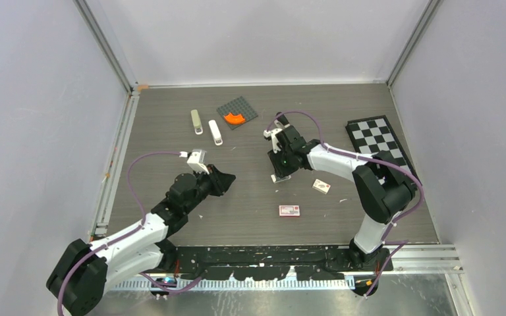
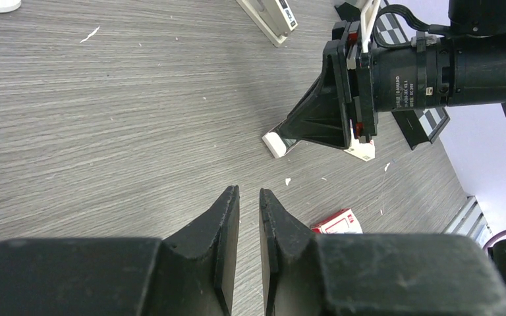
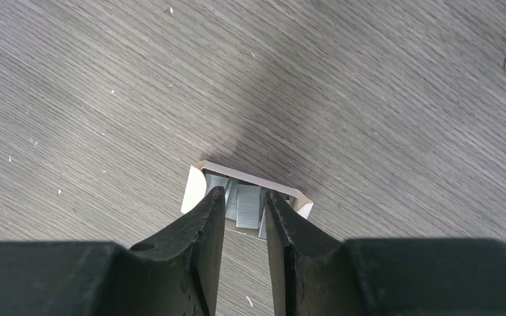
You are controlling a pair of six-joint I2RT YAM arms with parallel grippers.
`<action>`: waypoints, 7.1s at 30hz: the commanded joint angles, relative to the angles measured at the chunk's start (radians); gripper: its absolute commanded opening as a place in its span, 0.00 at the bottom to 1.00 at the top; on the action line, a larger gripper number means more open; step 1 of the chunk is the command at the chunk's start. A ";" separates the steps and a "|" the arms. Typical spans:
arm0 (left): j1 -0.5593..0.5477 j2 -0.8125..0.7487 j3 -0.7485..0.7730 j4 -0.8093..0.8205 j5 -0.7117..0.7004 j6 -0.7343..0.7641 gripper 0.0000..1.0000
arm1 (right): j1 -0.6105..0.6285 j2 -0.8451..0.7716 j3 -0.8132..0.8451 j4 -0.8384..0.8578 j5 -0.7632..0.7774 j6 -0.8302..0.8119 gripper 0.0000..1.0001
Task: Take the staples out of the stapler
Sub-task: Place the staple in the staple box, then adjust the staple box at the center of the board, then close the staple box at the center of the board.
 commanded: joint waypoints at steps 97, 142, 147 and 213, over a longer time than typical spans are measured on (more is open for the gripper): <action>-0.083 1.006 0.524 0.383 0.462 0.712 0.76 | -0.538 -0.501 0.026 -0.636 -0.883 -0.941 1.00; -0.176 1.046 0.475 0.391 0.507 0.936 0.34 | -0.564 -0.493 -0.084 -0.626 -0.739 -1.216 1.00; -0.176 1.047 0.468 0.396 0.543 0.949 0.34 | -0.564 -0.446 -0.154 -0.554 -0.667 -1.372 1.00; -0.139 1.118 0.479 0.510 0.785 0.851 0.35 | -0.345 -0.229 -0.284 -0.230 -0.350 -1.346 0.35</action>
